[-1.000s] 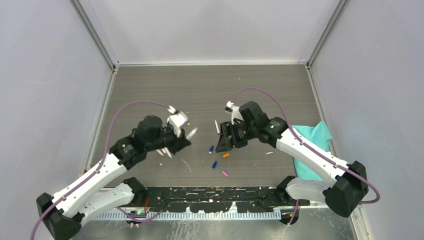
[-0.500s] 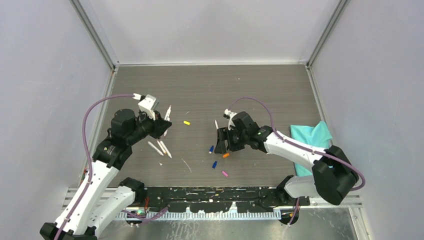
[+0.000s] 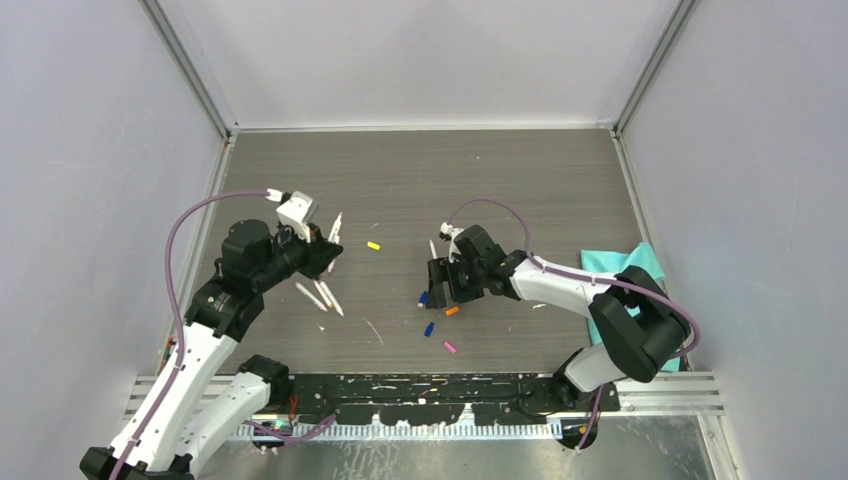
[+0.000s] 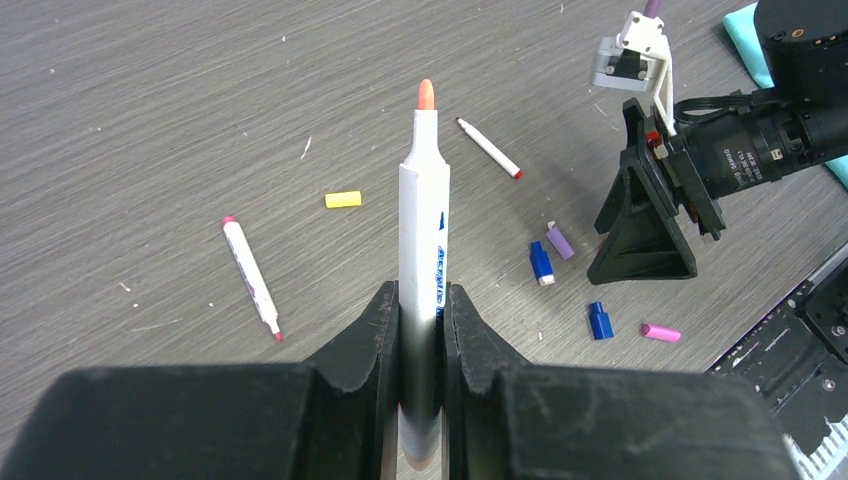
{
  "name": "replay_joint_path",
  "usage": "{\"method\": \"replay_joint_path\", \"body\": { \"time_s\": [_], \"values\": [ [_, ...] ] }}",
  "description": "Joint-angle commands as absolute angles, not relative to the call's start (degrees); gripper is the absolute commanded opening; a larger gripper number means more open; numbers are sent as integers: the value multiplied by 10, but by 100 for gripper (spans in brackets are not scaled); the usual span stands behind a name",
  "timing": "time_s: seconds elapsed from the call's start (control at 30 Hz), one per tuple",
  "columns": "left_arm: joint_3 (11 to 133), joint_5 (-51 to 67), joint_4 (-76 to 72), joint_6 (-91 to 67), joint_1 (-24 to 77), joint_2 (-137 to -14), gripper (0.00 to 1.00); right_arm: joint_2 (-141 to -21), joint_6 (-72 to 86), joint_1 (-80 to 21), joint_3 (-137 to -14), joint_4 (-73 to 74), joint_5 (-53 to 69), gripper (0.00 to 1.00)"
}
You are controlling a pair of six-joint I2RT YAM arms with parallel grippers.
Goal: Insert the pens into the pen caps
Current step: Pick up the pen cap at the center of the board.
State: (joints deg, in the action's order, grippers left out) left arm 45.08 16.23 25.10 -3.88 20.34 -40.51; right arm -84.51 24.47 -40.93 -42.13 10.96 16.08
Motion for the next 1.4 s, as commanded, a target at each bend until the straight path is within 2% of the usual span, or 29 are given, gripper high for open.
{"method": "replay_joint_path", "body": {
  "time_s": [0.0,0.47,0.77,0.97,1.1,1.37],
  "values": [
    [450,158,232,-33,202,-399,0,-839,248,-416,-406,81,163,78],
    [450,147,236,-33,202,-398,0,-797,262,-456,-390,134,157,71],
    [450,145,236,-35,205,-398,0,-829,275,-493,-434,200,37,60],
    [449,142,237,-34,207,-394,0,-855,286,-511,-468,220,-2,53],
    [449,139,238,-34,207,-392,0,-872,285,-523,-489,239,-23,46],
    [448,138,237,-34,207,-392,0,-891,286,-548,-508,277,-69,42]
  ]
}}
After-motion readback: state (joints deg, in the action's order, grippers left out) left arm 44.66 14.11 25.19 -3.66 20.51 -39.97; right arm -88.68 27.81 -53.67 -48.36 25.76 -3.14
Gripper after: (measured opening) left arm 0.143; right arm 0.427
